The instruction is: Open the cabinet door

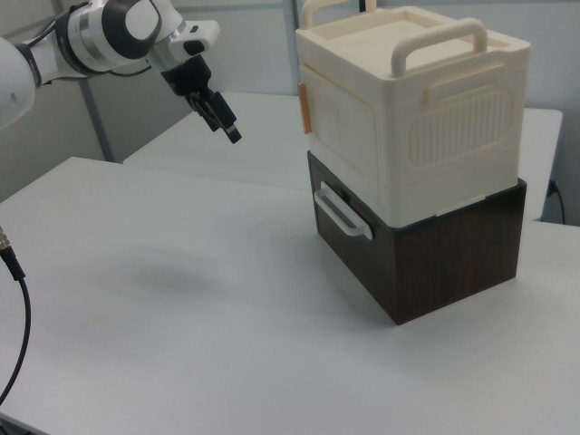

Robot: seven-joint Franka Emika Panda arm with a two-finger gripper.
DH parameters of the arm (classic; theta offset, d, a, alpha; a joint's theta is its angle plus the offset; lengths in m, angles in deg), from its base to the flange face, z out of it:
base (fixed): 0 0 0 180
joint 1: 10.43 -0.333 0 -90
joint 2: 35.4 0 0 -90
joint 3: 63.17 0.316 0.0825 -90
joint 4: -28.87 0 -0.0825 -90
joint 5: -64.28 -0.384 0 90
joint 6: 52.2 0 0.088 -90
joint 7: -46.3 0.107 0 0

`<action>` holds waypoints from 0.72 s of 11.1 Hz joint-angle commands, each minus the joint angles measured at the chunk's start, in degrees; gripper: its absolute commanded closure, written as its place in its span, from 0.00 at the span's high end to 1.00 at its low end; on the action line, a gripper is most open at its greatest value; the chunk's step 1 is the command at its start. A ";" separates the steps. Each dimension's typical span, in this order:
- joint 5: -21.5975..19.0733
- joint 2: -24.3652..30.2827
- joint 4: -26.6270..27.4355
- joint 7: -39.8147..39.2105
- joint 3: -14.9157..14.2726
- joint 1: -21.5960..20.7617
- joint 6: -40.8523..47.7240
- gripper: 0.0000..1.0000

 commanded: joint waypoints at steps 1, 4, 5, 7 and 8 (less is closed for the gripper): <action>-0.92 1.28 0.85 -1.51 0.02 0.22 -0.39 0.97; -0.83 1.19 0.85 -0.72 -0.50 0.31 -7.85 0.97; -0.83 1.19 0.85 -0.72 -0.68 0.39 -10.92 0.97; -0.66 0.67 0.85 0.33 -0.77 0.57 -18.99 0.97; -0.31 0.23 0.85 2.34 -0.85 0.57 -23.04 0.97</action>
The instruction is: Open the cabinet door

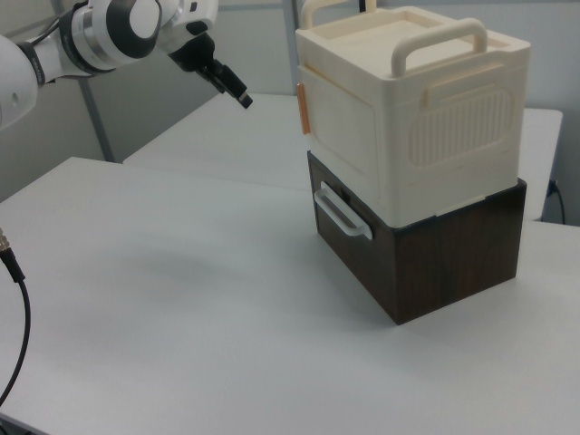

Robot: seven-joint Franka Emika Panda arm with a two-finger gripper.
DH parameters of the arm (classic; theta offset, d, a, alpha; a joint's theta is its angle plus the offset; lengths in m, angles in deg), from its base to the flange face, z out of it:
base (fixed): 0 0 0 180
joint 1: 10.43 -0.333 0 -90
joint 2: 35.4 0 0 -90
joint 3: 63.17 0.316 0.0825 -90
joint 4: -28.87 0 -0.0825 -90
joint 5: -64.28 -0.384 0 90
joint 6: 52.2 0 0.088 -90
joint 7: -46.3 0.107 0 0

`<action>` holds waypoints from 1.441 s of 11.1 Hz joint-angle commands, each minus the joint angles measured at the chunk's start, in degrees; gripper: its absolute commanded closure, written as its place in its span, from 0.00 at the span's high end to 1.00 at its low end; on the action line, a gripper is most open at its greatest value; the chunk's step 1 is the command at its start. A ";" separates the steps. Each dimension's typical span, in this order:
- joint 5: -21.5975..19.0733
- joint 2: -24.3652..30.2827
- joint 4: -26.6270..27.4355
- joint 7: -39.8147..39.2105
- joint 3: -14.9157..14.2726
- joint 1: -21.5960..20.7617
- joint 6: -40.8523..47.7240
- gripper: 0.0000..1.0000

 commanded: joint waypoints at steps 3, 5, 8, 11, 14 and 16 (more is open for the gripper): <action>0.31 -0.23 0.17 3.38 -3.77 -0.35 -16.39 0.97; 0.40 -0.23 -0.27 3.29 -6.13 -0.27 -21.65 1.00; 2.58 -0.49 -0.10 1.81 -6.85 0.52 -24.49 1.00; 5.05 -1.28 0.52 -0.39 -6.85 1.67 -27.03 1.00; 5.49 -1.64 0.61 -5.40 -6.85 2.11 -27.13 1.00; 5.41 -1.64 1.92 -7.77 -6.85 2.02 -27.04 1.00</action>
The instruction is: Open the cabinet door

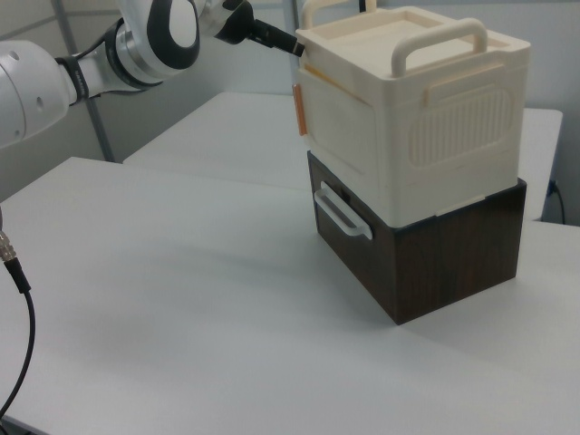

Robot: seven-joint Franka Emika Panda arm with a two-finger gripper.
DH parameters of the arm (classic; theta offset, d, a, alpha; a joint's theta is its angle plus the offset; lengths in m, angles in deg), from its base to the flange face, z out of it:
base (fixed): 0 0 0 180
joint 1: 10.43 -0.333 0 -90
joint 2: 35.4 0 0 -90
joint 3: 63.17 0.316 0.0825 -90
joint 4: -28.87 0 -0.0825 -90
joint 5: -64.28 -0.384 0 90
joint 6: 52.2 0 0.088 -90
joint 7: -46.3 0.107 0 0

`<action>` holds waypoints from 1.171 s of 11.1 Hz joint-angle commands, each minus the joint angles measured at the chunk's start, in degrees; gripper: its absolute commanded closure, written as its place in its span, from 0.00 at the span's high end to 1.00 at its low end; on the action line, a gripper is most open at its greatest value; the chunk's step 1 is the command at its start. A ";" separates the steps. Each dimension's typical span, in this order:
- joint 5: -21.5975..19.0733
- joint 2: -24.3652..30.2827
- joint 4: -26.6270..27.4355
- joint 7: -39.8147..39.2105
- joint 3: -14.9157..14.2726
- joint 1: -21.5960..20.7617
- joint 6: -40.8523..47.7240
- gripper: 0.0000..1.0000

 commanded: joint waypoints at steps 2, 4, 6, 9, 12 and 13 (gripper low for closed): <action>0.35 0.68 3.00 -5.48 -0.47 -0.41 -1.28 1.00; 0.35 0.77 4.32 -5.84 -0.47 -0.59 -0.40 1.00; -0.26 1.12 4.85 -7.07 -0.38 -0.68 3.10 1.00; -0.44 2.35 4.85 -7.68 0.14 -1.03 9.68 1.00; -4.02 4.63 4.85 -13.02 0.32 -1.12 19.08 1.00; -6.13 5.42 4.76 -16.96 0.32 -1.12 23.38 1.00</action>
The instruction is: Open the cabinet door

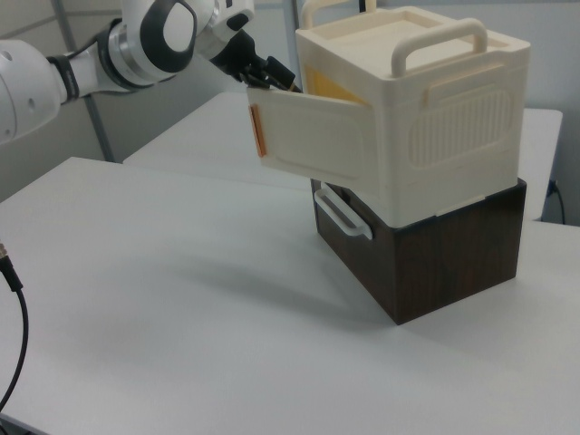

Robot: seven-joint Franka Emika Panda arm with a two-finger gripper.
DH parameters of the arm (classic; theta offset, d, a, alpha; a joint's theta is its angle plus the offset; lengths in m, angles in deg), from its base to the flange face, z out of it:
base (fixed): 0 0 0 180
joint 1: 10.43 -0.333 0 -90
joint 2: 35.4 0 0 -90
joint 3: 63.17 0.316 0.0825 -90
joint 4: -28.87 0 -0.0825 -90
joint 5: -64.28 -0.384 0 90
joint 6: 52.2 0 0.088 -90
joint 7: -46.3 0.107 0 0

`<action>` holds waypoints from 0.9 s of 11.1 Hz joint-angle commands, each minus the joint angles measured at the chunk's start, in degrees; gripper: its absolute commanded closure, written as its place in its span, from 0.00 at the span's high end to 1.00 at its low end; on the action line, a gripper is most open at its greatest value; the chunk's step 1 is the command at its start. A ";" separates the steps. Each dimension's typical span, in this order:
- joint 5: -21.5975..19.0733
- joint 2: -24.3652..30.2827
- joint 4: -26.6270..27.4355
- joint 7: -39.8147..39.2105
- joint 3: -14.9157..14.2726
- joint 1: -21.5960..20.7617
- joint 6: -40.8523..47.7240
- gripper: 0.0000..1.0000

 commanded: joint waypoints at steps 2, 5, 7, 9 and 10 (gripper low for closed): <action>-7.82 5.32 1.16 -15.27 -0.05 -0.01 16.58 1.00; -8.01 6.39 1.25 -20.65 -0.66 0.69 25.82 1.00; -8.18 6.65 1.42 -20.93 -0.58 1.39 32.05 1.00; -9.49 8.14 2.38 -21.02 -0.40 1.48 37.42 1.00; -12.29 10.15 3.78 -21.10 -0.40 1.92 37.97 1.00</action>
